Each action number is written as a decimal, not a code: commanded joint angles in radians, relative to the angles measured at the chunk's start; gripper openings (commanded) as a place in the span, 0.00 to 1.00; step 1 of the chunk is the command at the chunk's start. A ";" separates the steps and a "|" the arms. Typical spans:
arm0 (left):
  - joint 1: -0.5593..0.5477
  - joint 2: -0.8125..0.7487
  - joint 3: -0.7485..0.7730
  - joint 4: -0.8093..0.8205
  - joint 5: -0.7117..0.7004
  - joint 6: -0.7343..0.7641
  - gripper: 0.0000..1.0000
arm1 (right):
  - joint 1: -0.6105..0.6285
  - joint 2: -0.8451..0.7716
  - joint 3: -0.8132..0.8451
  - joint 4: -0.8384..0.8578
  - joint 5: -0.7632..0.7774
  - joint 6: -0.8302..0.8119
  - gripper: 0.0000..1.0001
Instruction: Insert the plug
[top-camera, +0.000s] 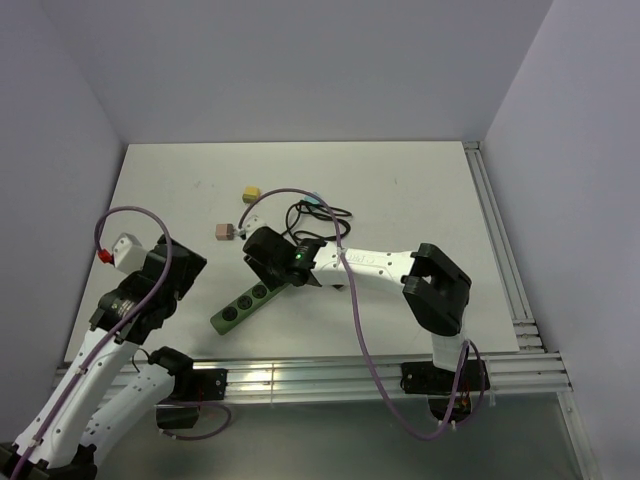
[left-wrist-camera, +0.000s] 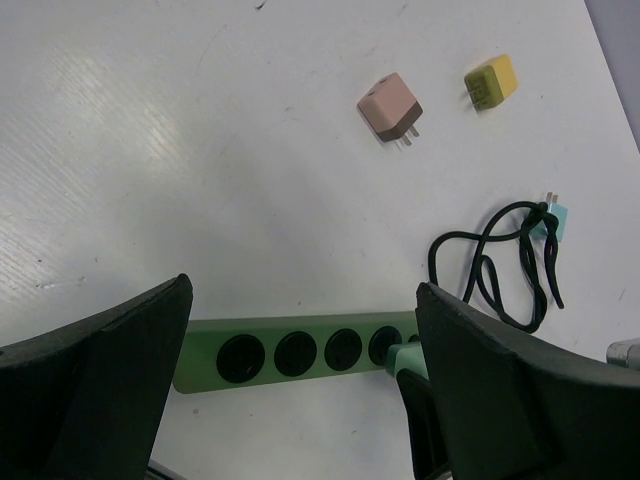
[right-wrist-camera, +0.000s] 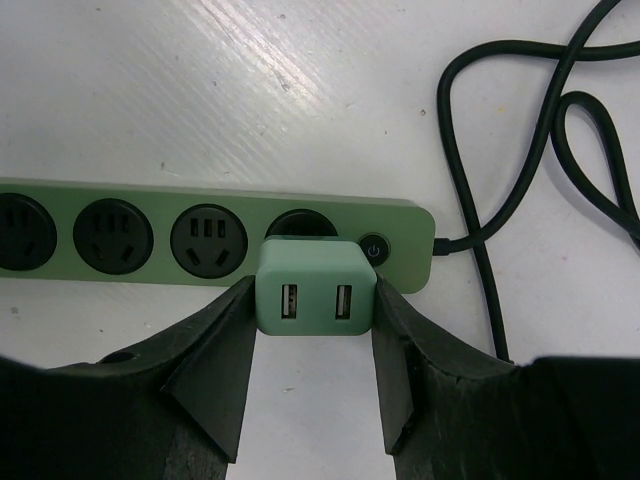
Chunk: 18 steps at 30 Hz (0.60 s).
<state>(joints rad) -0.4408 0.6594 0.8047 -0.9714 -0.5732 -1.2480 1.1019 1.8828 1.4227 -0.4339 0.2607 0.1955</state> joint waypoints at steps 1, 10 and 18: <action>0.005 0.006 -0.002 -0.016 -0.019 -0.024 0.99 | 0.004 -0.001 0.001 0.041 0.006 -0.014 0.00; 0.005 -0.036 -0.022 -0.030 -0.030 -0.048 1.00 | 0.006 0.033 0.028 0.043 0.006 -0.036 0.00; 0.007 -0.049 -0.018 -0.027 -0.017 -0.053 1.00 | 0.004 0.061 0.038 0.055 0.020 -0.039 0.00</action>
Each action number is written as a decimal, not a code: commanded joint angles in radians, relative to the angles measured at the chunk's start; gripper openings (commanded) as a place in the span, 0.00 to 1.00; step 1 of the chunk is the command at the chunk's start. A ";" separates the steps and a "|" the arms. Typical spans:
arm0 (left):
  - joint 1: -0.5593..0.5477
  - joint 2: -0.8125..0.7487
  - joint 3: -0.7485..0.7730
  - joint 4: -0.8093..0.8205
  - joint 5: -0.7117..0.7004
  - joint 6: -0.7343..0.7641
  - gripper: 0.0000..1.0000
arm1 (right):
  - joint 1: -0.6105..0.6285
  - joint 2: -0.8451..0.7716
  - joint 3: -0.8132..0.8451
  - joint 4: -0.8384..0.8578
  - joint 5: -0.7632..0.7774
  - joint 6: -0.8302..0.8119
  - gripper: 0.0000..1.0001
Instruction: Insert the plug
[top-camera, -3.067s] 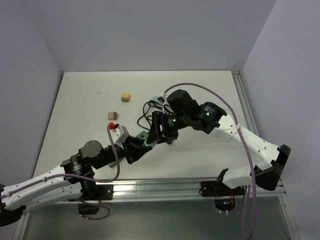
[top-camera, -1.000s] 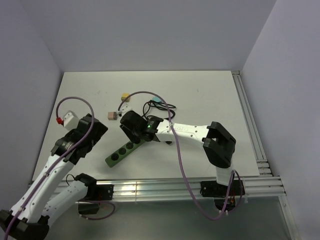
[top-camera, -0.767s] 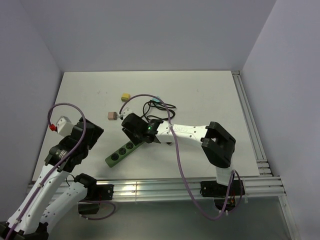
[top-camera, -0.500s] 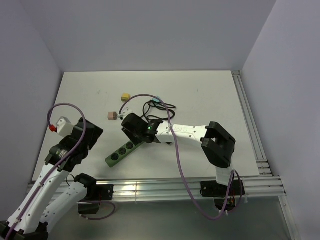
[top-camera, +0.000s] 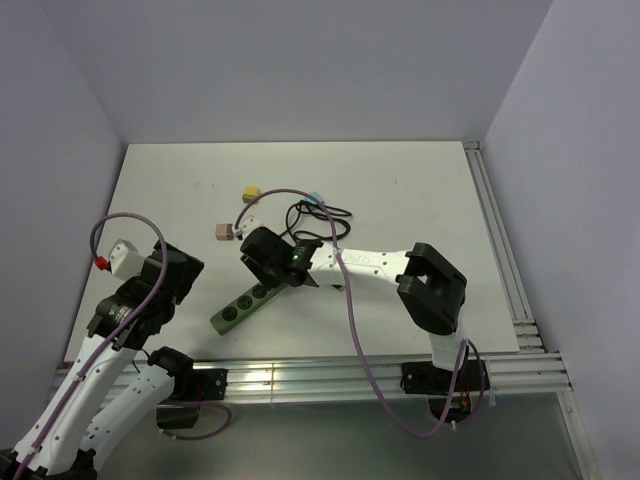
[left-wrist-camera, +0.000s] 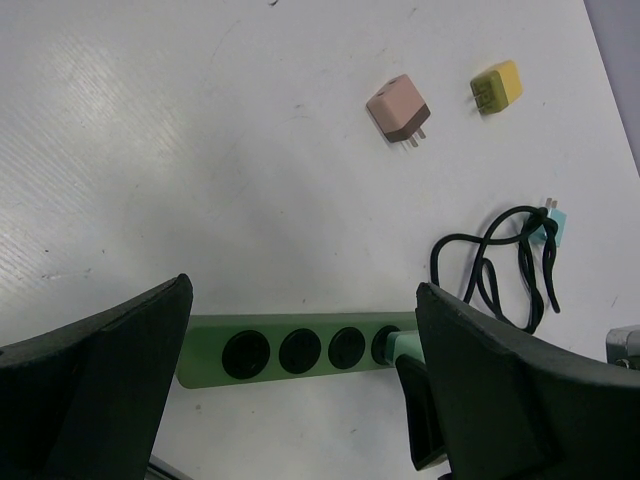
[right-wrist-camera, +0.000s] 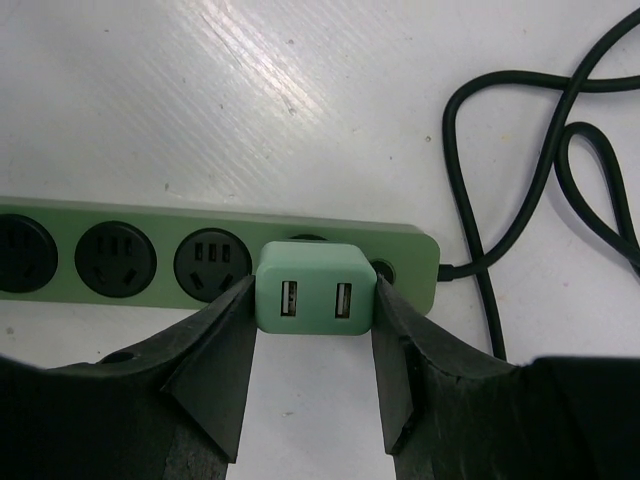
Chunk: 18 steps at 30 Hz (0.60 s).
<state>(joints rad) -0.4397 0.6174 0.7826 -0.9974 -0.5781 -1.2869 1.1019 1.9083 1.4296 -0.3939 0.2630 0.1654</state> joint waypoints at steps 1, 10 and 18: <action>0.004 -0.008 0.004 -0.001 -0.009 -0.012 1.00 | 0.006 0.040 0.035 0.004 0.018 -0.009 0.00; 0.004 -0.018 0.003 -0.001 -0.003 -0.014 1.00 | 0.003 0.037 0.020 0.017 0.016 -0.020 0.00; 0.004 -0.030 0.023 -0.023 -0.005 -0.011 1.00 | 0.006 0.011 -0.102 0.035 0.031 -0.003 0.00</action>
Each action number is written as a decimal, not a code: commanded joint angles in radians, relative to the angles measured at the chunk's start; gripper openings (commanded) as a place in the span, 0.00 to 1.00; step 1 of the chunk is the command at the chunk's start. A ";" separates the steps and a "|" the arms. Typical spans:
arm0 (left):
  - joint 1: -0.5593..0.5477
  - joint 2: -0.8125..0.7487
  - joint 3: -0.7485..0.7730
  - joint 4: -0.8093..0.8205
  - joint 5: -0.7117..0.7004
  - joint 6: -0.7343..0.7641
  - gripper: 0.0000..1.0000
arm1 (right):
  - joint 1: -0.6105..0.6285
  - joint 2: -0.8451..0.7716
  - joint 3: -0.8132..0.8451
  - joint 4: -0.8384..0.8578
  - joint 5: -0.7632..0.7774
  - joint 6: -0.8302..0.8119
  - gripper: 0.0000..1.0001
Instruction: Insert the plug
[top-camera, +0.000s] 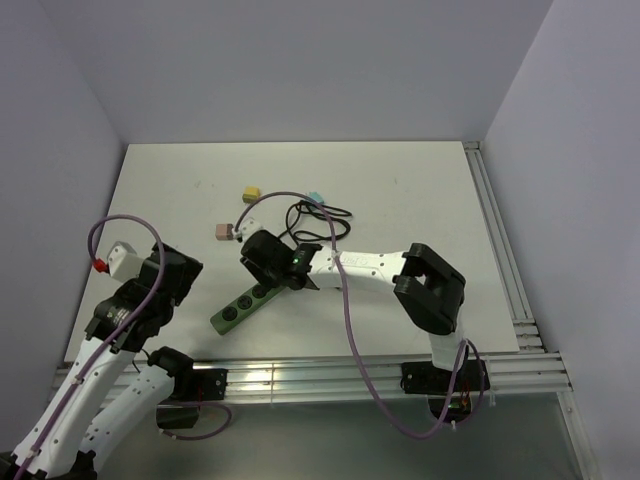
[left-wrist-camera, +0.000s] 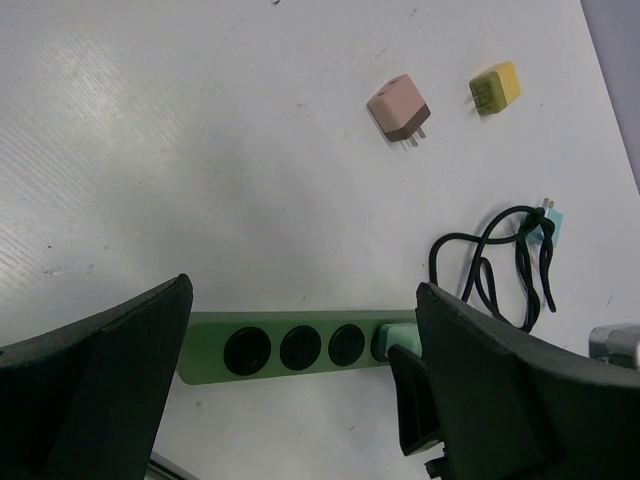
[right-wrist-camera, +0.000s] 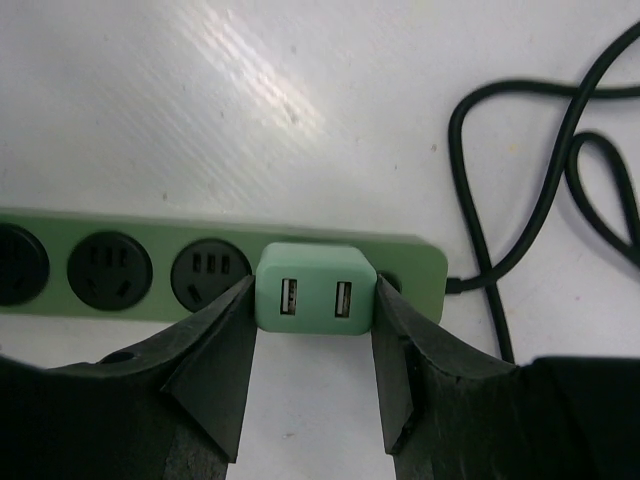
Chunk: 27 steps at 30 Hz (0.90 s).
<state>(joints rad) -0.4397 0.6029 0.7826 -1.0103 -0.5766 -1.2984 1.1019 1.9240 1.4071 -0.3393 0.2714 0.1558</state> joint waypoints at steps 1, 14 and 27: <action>0.004 -0.021 0.024 -0.013 -0.006 0.001 0.99 | 0.006 -0.017 -0.147 0.021 0.020 0.016 0.00; 0.006 -0.028 0.035 -0.016 0.017 0.008 0.99 | 0.000 0.055 -0.178 0.031 0.011 0.037 0.00; 0.006 -0.049 0.050 -0.021 0.017 0.014 0.99 | -0.025 0.041 -0.328 0.075 -0.055 0.154 0.00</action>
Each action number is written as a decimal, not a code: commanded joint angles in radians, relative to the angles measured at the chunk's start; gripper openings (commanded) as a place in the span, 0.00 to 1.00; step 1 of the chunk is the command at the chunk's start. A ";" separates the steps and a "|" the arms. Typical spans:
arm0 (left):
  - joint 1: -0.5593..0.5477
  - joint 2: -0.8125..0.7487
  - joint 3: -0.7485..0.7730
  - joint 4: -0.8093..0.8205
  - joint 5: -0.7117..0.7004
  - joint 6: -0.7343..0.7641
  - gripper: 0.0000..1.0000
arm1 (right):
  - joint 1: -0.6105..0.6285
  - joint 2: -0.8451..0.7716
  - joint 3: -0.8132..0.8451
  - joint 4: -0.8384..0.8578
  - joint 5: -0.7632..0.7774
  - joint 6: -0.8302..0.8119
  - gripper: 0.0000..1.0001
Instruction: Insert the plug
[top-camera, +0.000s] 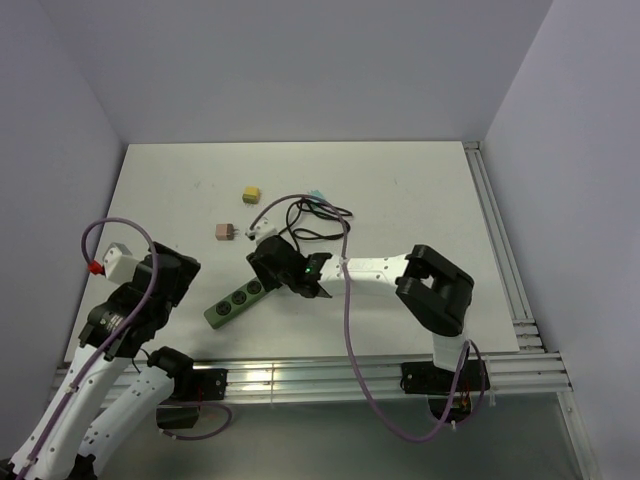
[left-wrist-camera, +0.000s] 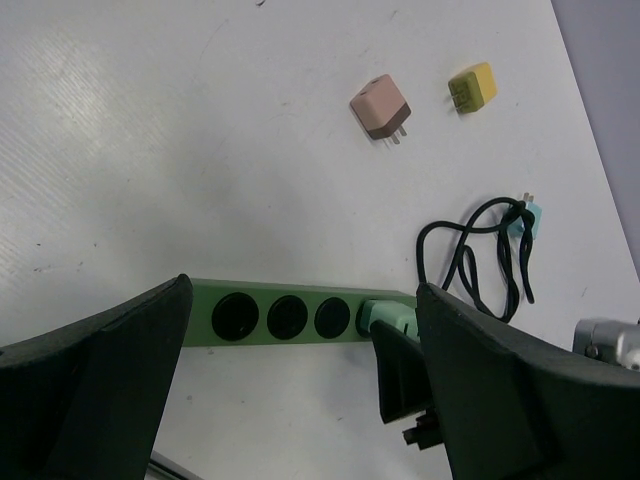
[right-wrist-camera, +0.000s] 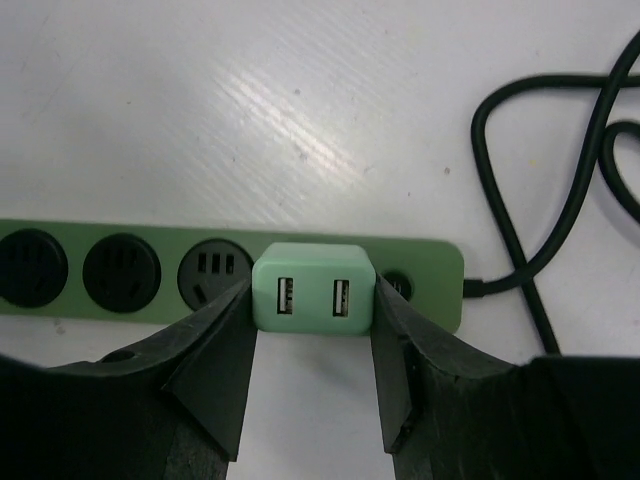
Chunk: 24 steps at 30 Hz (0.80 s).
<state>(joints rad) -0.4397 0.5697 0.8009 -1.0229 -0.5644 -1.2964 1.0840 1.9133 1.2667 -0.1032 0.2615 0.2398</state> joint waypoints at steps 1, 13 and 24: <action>0.006 -0.019 0.029 -0.005 0.008 0.014 0.99 | -0.004 0.038 -0.213 -0.141 -0.045 0.084 0.00; 0.004 0.006 0.012 0.009 0.032 0.002 0.99 | 0.004 0.188 -0.087 -0.245 -0.048 0.115 0.00; 0.004 -0.021 0.014 0.009 0.043 0.009 0.98 | -0.012 0.185 -0.191 -0.187 -0.154 0.139 0.00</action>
<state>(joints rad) -0.4397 0.5579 0.8009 -1.0157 -0.5312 -1.2949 1.0767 1.9350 1.2091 0.0040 0.2466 0.3305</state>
